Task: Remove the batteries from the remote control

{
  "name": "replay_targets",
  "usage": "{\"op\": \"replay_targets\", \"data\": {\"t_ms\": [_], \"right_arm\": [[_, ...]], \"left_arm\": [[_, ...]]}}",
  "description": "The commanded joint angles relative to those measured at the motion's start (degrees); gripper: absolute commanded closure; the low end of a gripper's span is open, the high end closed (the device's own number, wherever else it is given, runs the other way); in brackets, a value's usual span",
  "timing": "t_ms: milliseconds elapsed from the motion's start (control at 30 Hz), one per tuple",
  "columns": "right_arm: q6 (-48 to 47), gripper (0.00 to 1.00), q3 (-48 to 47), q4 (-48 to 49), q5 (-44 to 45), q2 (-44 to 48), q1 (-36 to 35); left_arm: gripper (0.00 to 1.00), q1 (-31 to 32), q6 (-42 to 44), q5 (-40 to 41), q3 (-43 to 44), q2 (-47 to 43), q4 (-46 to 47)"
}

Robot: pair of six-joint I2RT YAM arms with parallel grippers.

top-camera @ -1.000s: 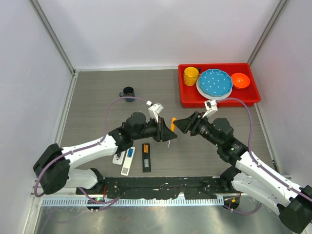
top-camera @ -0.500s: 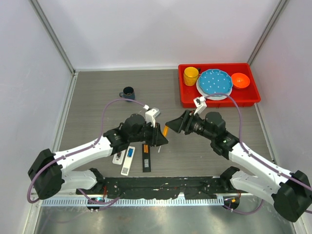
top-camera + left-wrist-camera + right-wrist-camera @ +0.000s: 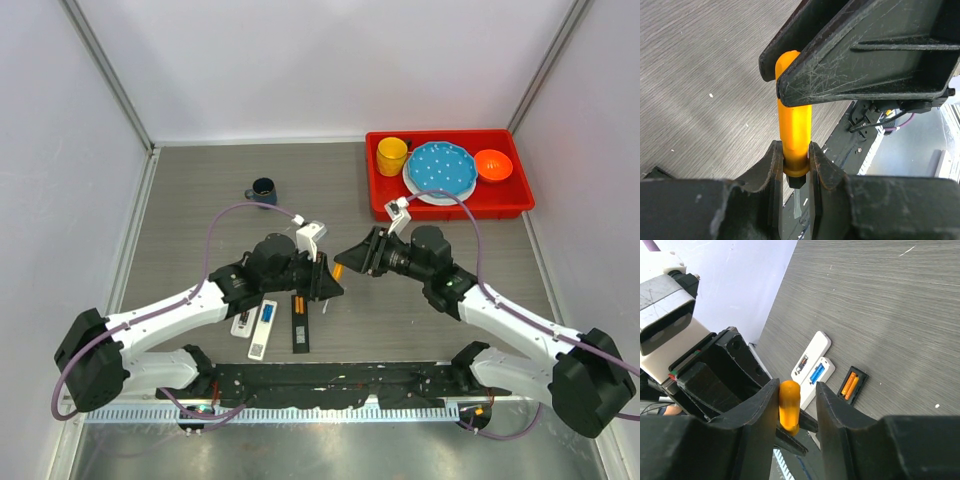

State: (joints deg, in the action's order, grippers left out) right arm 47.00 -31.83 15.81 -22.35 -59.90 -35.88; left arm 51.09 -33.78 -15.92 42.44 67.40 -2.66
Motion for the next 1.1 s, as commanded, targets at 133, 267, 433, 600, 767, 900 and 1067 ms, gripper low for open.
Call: {"op": "replay_targets", "data": {"t_ms": [133,267,433,600,767,900,1067], "right_arm": [[2.1,0.76,-0.5,6.0,-3.8,-1.0,-0.4],[2.0,0.99,-0.7,4.3,-3.4,-1.4,-0.4],[0.8,0.99,-0.2,3.3,-1.2,-0.3,-0.4],[-0.2,0.99,0.5,3.3,0.9,2.3,-0.4],[-1.1,0.98,3.9,10.3,-0.6,4.3,-0.4],[-0.1,0.99,6.6,15.6,-2.3,5.1,-0.4],[0.5,0.99,6.9,16.9,-2.5,5.4,-0.4]], "left_arm": [[1.00,-0.1,1.3,0.3,3.0,-0.9,0.2],[1.00,-0.1,1.2,0.7,3.1,-0.7,0.1],[0.87,-0.1,1.0,1.6,2.9,-1.2,-0.6],[0.59,-0.1,0.9,1.2,1.3,-2.8,0.3],[0.64,-0.1,0.3,-1.4,-1.0,-5.6,4.8],[0.68,-0.1,0.0,-4.3,-1.7,-6.0,7.5],[0.99,-0.1,0.4,-7.9,-1.4,-4.9,9.7]]}}
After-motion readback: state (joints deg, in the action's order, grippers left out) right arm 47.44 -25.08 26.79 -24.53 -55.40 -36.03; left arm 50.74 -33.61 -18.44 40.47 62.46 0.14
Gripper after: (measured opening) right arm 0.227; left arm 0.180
